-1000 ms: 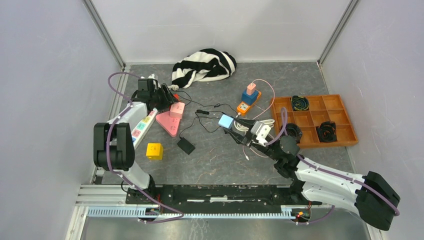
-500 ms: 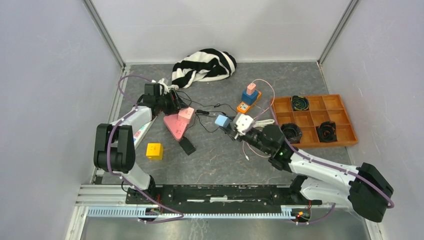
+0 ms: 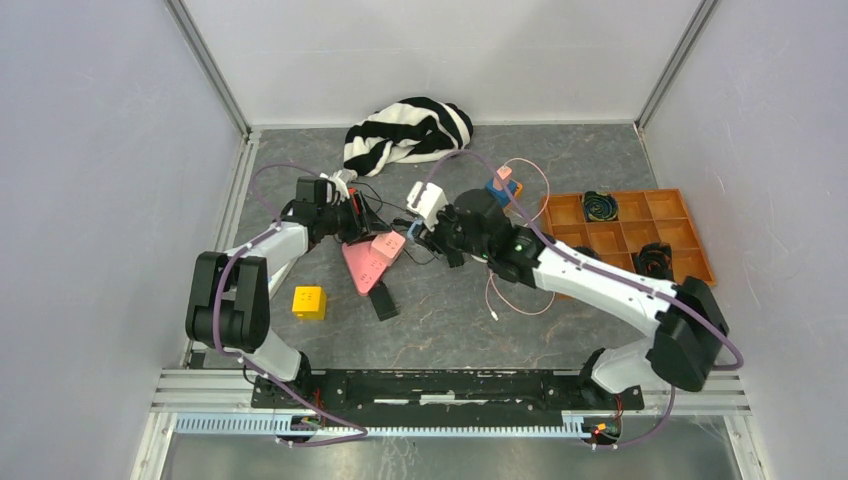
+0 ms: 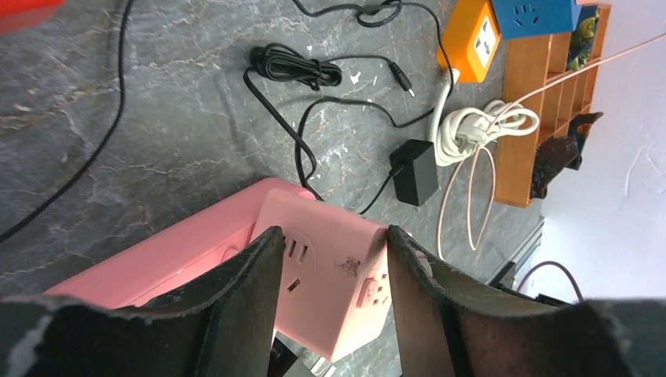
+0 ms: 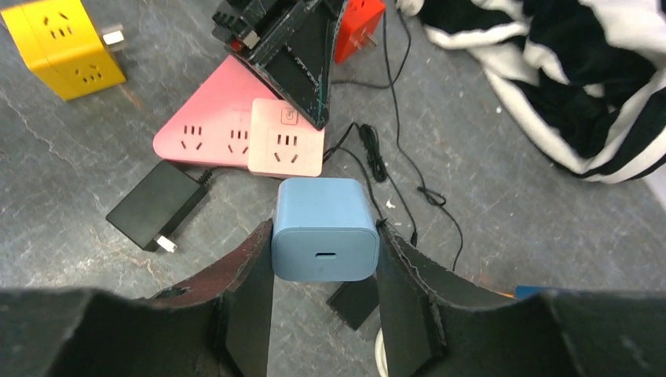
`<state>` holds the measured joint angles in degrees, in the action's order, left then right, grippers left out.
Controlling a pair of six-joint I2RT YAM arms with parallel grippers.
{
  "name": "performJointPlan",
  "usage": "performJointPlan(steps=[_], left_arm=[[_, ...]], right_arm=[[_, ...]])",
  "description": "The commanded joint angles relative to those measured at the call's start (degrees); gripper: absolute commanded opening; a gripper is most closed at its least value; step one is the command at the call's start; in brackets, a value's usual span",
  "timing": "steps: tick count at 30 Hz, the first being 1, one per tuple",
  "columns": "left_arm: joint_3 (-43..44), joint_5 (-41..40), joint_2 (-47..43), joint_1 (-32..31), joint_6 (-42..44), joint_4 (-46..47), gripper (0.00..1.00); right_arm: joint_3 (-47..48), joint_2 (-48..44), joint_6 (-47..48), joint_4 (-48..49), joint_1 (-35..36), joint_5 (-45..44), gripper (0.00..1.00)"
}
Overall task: Insert the plug
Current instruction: Move the socket to the center of the board, then insert the plug into the socket.
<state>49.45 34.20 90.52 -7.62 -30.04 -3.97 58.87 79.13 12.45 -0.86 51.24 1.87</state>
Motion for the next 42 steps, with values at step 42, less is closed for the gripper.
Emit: performJointPlan(steps=[42], left_arm=[[3.1, -10.5, 0.2, 6.2, 7.1, -19.1, 0.58]], right_arm=[[42.6, 36.7, -3.6, -34.0, 0.5, 6.4, 0.30]])
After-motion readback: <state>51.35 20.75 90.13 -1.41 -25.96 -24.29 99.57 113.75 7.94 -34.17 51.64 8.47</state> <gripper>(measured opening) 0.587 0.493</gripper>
